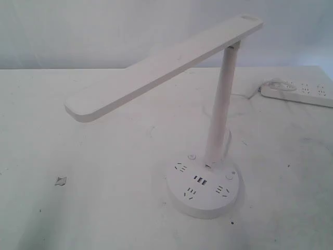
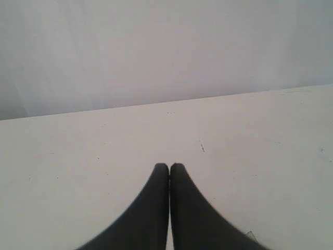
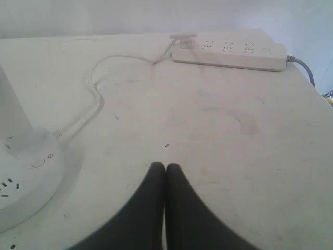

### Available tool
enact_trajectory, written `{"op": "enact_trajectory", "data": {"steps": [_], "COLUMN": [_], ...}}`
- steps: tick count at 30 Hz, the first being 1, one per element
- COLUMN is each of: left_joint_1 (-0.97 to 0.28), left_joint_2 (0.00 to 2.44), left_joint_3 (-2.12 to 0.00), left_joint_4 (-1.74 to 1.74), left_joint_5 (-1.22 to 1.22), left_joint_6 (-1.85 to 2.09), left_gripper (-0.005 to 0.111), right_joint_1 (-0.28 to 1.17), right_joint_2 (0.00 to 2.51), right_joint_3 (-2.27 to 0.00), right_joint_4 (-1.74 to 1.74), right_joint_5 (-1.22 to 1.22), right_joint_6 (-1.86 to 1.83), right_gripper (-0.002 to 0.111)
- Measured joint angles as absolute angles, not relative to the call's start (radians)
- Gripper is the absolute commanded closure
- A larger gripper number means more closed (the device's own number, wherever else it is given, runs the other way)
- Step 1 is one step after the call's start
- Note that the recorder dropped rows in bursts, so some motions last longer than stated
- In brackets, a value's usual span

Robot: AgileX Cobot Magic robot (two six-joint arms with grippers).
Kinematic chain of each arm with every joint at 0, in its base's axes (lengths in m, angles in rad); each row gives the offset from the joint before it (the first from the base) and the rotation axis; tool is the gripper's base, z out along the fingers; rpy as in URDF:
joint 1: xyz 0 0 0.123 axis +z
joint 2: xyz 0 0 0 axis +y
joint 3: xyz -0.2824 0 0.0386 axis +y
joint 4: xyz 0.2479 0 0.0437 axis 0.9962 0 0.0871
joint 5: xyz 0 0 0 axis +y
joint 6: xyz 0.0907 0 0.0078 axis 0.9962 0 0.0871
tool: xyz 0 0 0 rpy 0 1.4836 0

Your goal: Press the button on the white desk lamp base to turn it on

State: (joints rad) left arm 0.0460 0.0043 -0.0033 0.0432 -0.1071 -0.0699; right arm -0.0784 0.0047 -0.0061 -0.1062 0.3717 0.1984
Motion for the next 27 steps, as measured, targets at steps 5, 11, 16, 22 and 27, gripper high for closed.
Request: {"op": "enact_trajectory", "data": {"steps": [5,11,16,22,27], "left_joint_1": [0.046,0.046,0.046,0.046,0.046], "left_joint_2": [0.004,0.004,0.004,0.004,0.004], "left_joint_3": [-0.003,-0.003,-0.003,-0.003,-0.003], "left_joint_4": [0.043,0.043,0.043,0.043,0.043], "left_joint_5": [-0.107,-0.107,-0.107,-0.107,-0.107], "left_joint_6": [-0.07,-0.07,-0.07,-0.07,-0.07], "left_gripper": [0.107,0.107,0.107,0.107,0.107], "right_joint_1": [-0.078,-0.078,-0.078,-0.078,-0.078], "right_joint_2": [0.005,0.005,0.005,0.005,0.005], "right_joint_3": [-0.006,-0.006,-0.006,-0.006,-0.006], "right_joint_4": [-0.106,-0.106,-0.106,-0.106,-0.175], "right_joint_5": [0.372,0.372,0.372,0.372,0.326], "right_joint_6": [0.198,0.198,0.198,0.197,0.077], "right_gripper": [0.108,0.108,0.108,0.108,0.108]}}
